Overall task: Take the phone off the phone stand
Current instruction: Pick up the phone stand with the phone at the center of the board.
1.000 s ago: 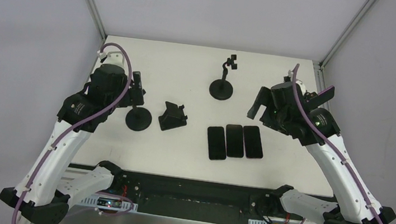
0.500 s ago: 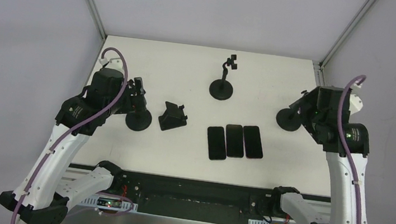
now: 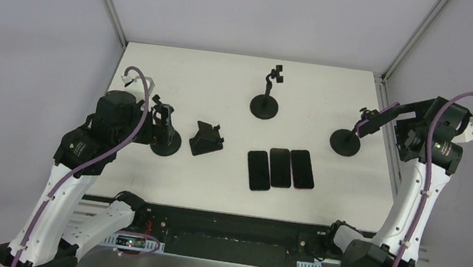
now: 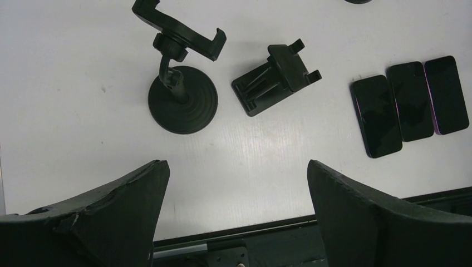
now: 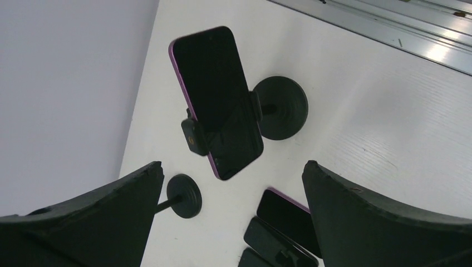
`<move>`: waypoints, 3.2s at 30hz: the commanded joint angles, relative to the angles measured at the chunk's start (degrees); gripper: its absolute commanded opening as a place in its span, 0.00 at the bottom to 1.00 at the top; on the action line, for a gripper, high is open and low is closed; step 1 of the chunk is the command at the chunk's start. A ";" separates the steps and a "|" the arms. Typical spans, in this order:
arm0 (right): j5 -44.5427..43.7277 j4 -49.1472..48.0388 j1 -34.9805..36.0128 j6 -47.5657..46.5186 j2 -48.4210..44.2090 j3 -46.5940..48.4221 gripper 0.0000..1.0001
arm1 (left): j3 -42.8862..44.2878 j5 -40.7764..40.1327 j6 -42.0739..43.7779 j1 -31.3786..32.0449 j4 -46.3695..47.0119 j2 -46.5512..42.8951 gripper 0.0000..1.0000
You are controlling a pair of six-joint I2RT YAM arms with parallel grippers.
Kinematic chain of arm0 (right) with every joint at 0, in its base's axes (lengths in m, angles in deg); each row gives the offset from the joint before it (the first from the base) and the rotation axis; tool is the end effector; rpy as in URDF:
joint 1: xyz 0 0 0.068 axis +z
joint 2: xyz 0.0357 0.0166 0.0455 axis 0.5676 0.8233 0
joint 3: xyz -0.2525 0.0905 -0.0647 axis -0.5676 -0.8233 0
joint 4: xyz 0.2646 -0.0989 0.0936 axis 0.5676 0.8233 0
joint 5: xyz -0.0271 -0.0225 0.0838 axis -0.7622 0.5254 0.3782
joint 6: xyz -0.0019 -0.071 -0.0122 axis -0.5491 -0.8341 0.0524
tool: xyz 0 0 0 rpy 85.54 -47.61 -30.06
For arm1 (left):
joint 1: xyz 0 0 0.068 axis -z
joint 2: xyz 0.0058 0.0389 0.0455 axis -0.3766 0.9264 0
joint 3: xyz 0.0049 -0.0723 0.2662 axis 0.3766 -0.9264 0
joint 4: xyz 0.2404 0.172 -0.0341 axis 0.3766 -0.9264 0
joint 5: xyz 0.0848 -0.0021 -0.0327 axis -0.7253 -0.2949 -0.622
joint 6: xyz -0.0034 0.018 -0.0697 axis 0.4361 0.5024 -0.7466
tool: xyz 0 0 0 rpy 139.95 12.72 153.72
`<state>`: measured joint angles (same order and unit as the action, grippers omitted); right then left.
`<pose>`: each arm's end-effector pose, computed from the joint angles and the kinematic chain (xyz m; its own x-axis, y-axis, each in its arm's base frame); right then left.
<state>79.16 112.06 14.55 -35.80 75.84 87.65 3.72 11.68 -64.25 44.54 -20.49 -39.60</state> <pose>0.2370 -0.0948 0.4253 -0.1679 0.6535 -0.7380 0.6508 0.6358 0.4149 0.1708 -0.0639 0.4126 -0.5037 -0.0588 -0.8619 0.1776 0.9693 -0.1699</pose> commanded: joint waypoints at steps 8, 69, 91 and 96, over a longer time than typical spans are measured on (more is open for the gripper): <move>15.62 -22.71 -8.47 -0.12 6.45 -8.50 1.00 | -2.64 5.48 1.95 -0.35 1.35 0.94 0.99; 32.44 -51.49 -9.32 3.16 16.70 -15.32 0.49 | -0.98 10.82 -2.85 -0.35 1.95 4.35 0.99; 37.37 -44.95 -7.74 6.33 11.56 -10.96 0.44 | -6.86 9.55 -5.33 -0.35 3.90 -0.51 0.99; 41.40 -48.41 -7.74 7.67 11.38 -12.30 0.44 | -7.02 9.64 -5.86 -0.31 4.23 -0.50 0.99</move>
<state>113.52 72.72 6.70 -32.41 91.31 71.83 -2.95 21.78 -68.84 44.54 -18.29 -39.78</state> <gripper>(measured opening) 0.727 0.991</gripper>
